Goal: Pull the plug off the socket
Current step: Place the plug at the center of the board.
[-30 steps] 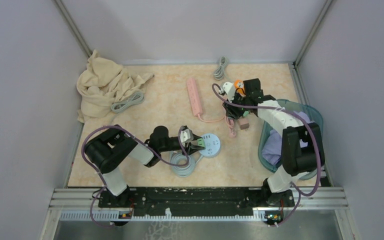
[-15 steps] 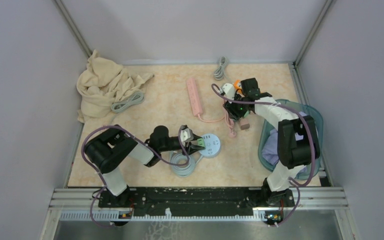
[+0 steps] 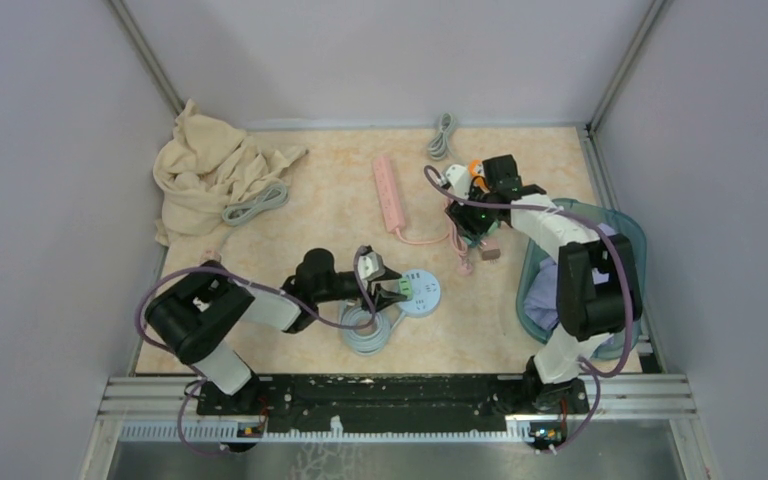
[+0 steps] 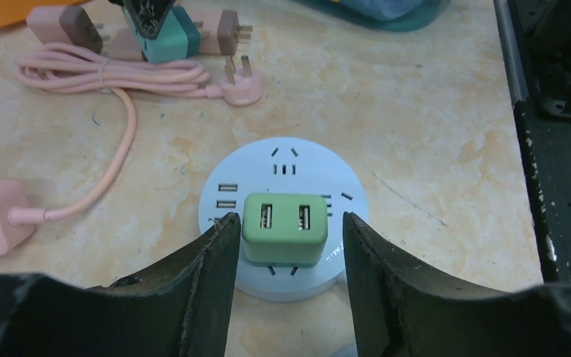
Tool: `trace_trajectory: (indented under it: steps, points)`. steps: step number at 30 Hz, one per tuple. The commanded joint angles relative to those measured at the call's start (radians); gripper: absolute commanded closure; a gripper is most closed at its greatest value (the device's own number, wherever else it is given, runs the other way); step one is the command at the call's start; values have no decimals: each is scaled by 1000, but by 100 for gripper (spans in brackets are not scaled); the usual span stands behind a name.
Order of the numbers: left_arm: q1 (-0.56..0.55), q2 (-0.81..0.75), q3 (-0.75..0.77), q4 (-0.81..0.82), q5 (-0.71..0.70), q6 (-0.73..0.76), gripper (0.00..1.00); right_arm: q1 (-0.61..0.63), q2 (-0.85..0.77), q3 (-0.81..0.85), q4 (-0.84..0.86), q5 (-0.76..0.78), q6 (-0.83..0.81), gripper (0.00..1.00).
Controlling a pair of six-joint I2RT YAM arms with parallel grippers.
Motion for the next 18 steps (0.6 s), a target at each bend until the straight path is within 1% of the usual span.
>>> trace_trajectory:
  steps: [1, 4, 6, 12, 16, 18]
  points:
    - [0, -91, -7, -53, 6, -17, 41, -7, -80, 42, 27, -51, 17, 47]
    - [0, -148, -13, -79, -1, -14, 40, -7, -111, 29, 39, -94, 19, 47]
    - [0, -182, -23, -93, -9, -15, 40, -7, -145, 13, 47, -160, 2, 47]
    - [1, -306, -67, -136, -45, -20, 40, -7, -262, -88, 112, -435, -78, 47]
    - [0, -390, -109, -144, -64, -30, 40, -7, -321, -172, 123, -647, -231, 47]
    - [0, -424, -123, -163, -68, -33, 39, -6, -333, -201, 73, -763, -359, 46]
